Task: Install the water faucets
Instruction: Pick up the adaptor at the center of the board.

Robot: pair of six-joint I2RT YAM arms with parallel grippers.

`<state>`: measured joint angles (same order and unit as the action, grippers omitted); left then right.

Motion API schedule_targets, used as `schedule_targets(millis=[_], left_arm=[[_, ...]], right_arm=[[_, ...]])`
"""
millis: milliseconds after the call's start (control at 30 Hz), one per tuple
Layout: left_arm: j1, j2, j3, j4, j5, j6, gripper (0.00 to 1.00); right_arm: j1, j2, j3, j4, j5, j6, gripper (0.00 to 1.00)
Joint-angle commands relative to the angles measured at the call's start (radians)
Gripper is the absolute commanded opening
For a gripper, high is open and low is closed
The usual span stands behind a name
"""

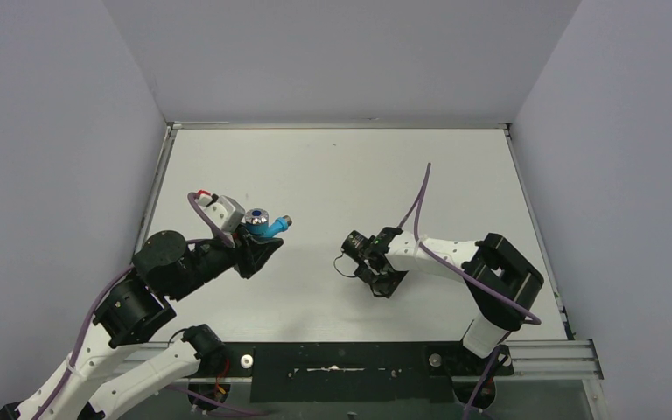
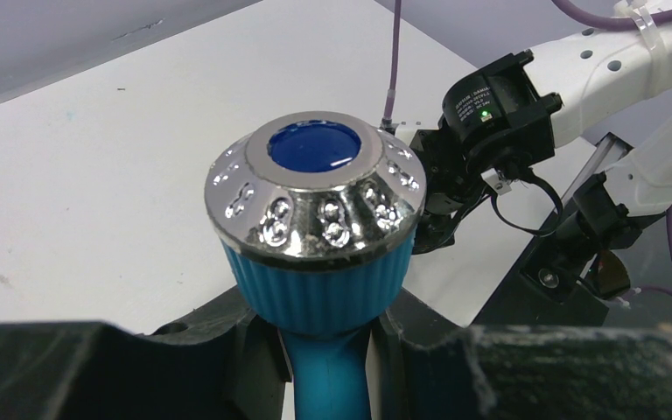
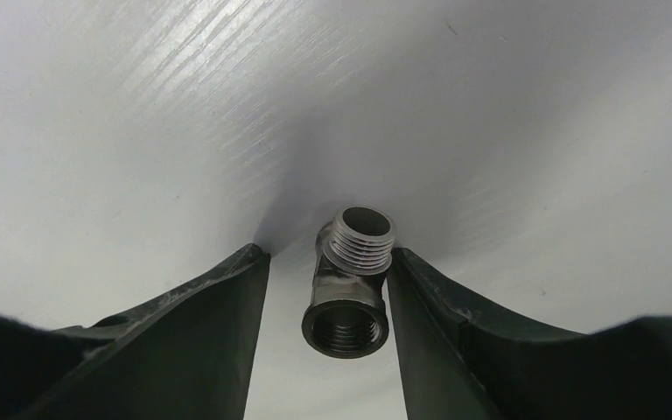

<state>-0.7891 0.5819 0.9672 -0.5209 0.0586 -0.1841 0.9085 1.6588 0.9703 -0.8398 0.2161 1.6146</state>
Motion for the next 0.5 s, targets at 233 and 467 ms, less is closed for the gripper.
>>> schedule_targets(millis=[233, 467], left_arm=[[0.004, 0.002, 0.025, 0.074, 0.018, -0.012, 0.0], [0.004, 0.008, 0.024, 0.081, 0.025, -0.015, 0.0]], right_arm=[[-0.006, 0.011, -0.027, 0.03, 0.01, 0.006, 0.41], [-0.006, 0.011, -0.031, 0.028, 0.006, 0.001, 0.31]])
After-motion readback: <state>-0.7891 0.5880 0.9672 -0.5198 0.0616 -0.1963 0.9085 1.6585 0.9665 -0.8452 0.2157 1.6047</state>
